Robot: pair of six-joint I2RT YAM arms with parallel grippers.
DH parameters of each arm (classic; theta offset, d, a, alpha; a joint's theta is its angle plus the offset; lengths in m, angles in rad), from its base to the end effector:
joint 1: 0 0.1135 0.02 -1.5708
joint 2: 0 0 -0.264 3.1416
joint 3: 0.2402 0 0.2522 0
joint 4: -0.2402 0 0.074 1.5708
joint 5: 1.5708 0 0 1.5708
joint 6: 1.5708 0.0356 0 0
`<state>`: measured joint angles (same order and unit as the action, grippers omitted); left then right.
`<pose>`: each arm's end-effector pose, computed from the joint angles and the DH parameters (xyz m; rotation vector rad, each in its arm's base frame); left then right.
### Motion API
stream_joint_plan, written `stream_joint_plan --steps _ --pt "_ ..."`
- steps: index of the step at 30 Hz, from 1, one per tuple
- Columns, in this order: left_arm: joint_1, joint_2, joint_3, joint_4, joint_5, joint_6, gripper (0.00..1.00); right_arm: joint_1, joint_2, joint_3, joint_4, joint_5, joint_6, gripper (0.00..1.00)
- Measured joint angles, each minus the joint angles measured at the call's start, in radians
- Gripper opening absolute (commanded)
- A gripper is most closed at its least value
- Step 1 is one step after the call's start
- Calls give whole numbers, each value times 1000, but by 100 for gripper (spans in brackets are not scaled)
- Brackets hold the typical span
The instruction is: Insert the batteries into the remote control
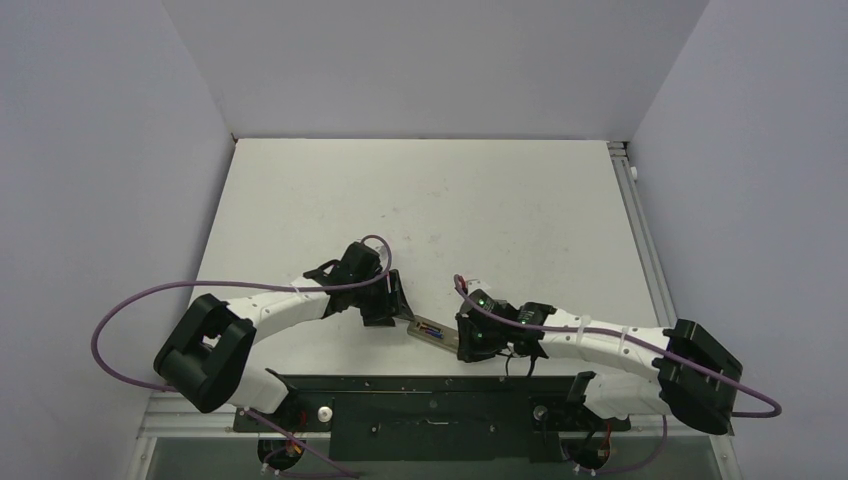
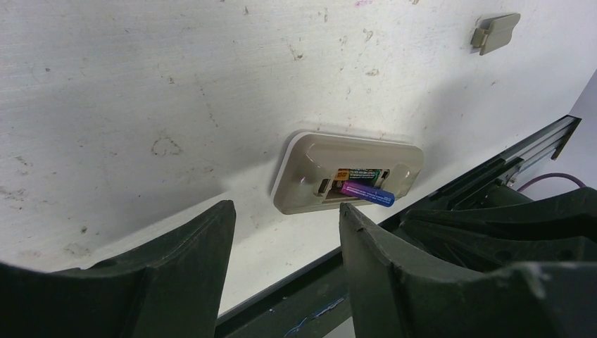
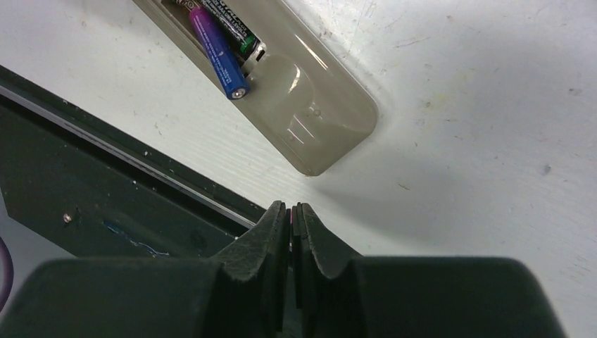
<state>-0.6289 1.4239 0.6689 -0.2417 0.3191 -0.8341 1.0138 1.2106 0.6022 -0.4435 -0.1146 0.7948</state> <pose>0.2032 -0.1616 0.1600 -0.1538 2.7879 -0.8840 0.1110 0.1859 0.1748 -0.3518 2.8064 0.6903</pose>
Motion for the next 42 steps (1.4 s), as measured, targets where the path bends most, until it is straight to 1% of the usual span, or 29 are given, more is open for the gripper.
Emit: stream_joint_plan --steps 12,22,34,42 --pt "-1 0 0 -1 -2 0 53 0 79 -5 98 -8 31 9" --pt "-1 0 0 -2 -8 0 53 0 145 -5 129 -6 36 9" --pt "-1 -1 -1 -9 -8 0 53 0 174 31 113 89 40 8" --pt "-18 -26 -18 -10 -8 -14 53 0 183 68 72 114 18 9"
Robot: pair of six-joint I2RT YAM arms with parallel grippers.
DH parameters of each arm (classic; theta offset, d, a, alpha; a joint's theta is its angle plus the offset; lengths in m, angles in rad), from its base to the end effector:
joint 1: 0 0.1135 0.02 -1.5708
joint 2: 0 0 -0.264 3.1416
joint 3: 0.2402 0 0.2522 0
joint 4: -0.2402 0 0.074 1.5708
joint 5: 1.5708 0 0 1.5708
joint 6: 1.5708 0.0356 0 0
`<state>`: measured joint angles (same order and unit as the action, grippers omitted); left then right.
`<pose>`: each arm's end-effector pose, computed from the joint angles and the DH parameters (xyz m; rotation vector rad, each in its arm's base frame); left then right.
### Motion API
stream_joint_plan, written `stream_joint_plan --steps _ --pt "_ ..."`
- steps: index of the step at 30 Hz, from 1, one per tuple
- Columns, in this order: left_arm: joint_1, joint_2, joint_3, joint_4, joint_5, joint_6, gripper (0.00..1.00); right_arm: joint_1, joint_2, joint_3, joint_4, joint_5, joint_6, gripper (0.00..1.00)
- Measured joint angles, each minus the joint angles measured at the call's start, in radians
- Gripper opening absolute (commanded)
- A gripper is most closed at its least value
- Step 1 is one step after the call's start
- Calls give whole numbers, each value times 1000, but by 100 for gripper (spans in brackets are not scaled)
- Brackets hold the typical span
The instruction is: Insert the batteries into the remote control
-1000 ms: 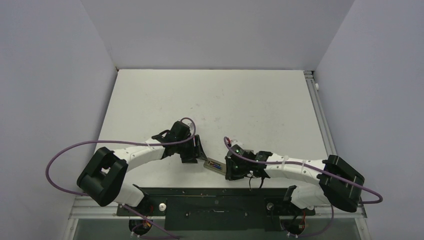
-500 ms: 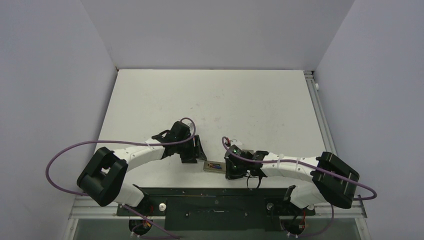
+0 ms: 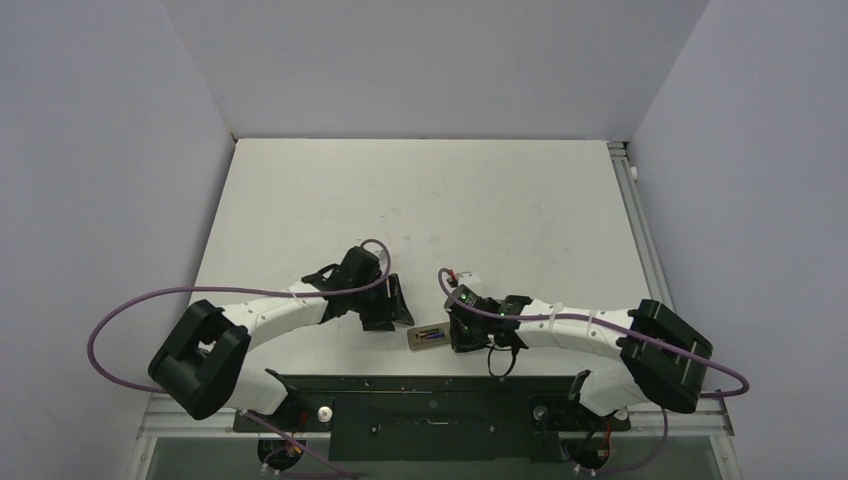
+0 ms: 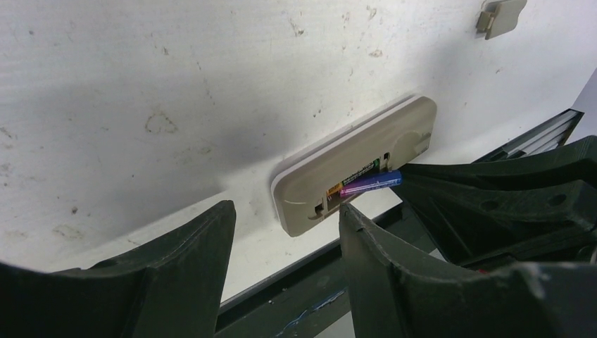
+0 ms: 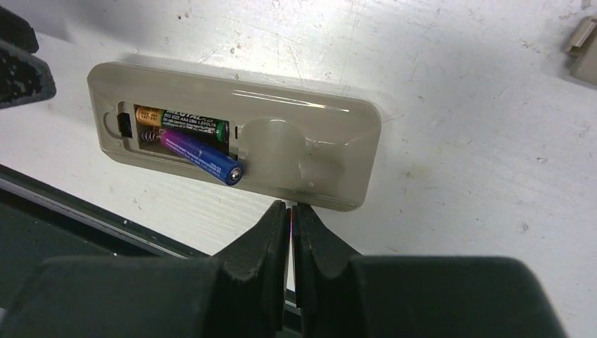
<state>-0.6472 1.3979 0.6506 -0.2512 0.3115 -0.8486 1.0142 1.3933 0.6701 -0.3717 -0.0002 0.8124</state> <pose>0.1956 -0.1615 0.1604 -0.1526 2.7951 -0.8815 0.1305 0.2097 0.1588 -0.2822 2.7872 0.5380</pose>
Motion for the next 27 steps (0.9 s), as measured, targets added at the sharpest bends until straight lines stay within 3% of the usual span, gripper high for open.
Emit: stream_joint_plan --steps 4,15,27 --pt "-13 -28 -23 -2 0 -25 53 0 -3 16 -26 5 -18 9" --pt "-45 -56 -96 36 15 -130 53 0 -62 89 -114 50 -48 25" --pt "-47 -34 -114 132 38 -194 35 0 -75 110 -127 84 -47 26"
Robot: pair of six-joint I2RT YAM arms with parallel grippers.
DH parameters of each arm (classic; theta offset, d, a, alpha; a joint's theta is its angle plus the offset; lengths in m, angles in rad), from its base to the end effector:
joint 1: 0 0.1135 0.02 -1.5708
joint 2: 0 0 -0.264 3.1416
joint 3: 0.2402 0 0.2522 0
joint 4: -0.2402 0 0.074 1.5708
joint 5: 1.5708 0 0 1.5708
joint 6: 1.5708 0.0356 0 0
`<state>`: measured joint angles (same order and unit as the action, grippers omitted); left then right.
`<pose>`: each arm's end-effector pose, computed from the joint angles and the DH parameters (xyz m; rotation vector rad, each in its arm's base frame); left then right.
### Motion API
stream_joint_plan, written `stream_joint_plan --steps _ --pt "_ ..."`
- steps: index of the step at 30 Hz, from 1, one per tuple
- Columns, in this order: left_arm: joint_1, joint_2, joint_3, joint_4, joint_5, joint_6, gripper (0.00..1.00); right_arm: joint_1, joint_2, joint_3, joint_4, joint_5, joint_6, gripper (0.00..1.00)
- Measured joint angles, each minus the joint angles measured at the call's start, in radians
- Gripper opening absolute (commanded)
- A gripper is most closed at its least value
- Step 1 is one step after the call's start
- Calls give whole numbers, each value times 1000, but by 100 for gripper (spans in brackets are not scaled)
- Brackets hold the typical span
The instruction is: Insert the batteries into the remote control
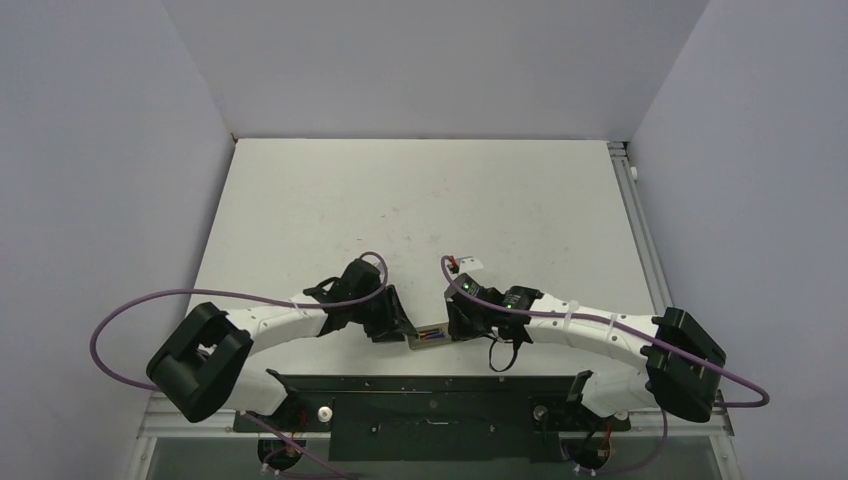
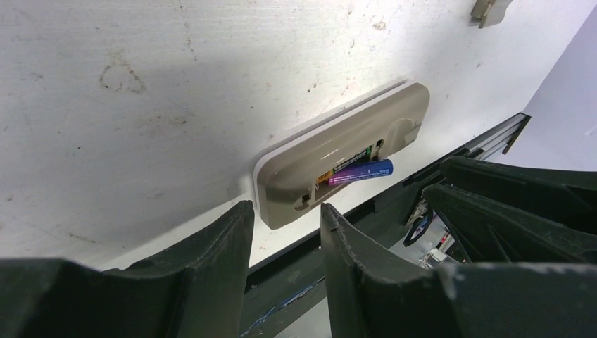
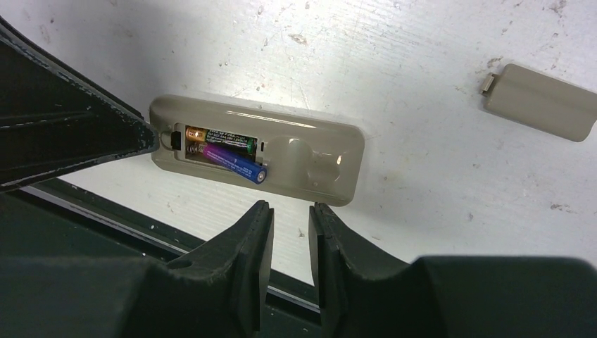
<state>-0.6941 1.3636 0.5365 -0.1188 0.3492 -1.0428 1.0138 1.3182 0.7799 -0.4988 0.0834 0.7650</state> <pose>0.1756 -0.1620 0.1450 -0.3310 2.8058 -1.0170 0.1351 0.2113 0.2008 -0.3042 2.6811 0.5020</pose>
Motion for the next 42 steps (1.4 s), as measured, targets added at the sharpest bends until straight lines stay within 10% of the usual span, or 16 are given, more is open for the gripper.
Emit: stream_joint_plan --steps 42 --pt "-11 39 -21 49 11 -19 19 -1 86 0 93 -42 37 20"
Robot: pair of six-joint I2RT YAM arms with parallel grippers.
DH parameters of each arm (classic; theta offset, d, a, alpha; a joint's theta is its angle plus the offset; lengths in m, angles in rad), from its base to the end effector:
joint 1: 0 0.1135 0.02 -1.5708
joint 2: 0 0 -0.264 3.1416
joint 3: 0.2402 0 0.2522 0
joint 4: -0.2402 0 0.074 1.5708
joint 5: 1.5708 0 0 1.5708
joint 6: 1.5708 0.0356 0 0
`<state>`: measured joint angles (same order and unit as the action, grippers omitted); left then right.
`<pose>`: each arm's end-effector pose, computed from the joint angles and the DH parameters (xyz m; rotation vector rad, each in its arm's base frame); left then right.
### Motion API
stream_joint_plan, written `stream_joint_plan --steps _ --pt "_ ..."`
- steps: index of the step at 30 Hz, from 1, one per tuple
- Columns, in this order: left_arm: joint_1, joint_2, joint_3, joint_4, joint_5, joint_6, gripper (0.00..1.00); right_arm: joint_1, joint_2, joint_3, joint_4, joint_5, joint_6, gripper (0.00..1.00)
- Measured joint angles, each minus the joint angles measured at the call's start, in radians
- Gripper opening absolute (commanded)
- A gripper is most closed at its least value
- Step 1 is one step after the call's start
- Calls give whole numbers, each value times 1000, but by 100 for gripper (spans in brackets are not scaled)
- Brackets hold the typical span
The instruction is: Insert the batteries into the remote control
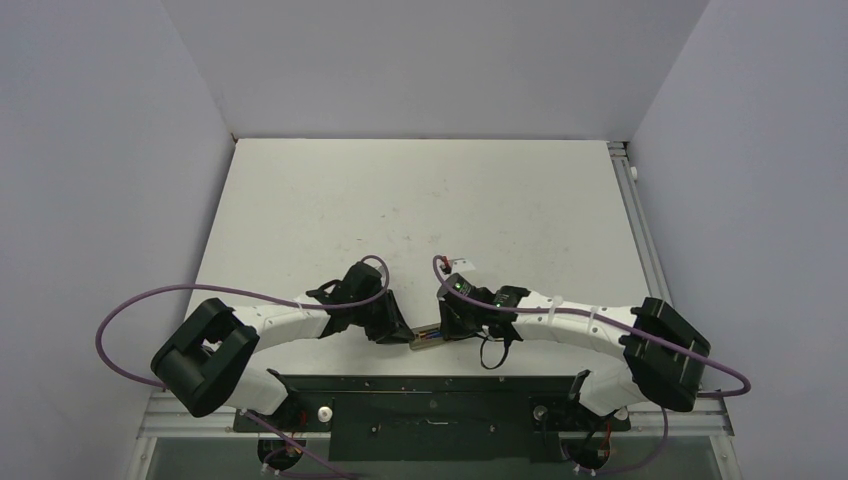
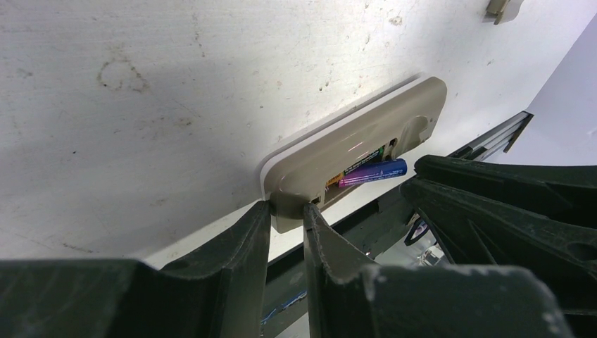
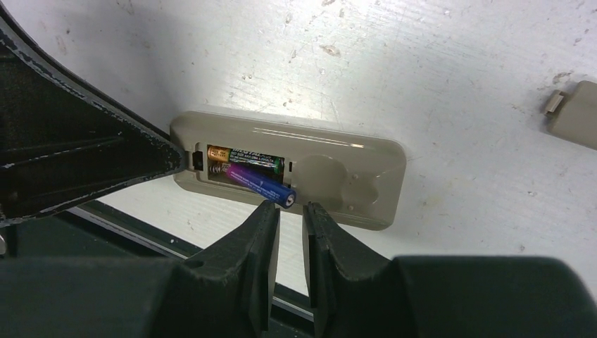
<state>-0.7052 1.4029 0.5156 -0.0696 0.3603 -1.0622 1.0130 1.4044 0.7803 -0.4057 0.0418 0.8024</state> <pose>0.1738 -0.1644 0.1340 -0.3435 2.8288 -1.0257 0.1423 0.2254 0.1855 -0.2704 2.7085 0.5598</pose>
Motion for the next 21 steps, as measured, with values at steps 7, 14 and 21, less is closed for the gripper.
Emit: stream_joint_plan --steps 7,14,21 --pt "0 0 0 0 1 0 19 0 23 2 13 -13 0 17" --pt "0 0 -1 2 2 0 19 0 41 2 27 -25 -1 13" --pt "0 0 -1 2 3 0 19 0 48 3 30 -32 -2 13"
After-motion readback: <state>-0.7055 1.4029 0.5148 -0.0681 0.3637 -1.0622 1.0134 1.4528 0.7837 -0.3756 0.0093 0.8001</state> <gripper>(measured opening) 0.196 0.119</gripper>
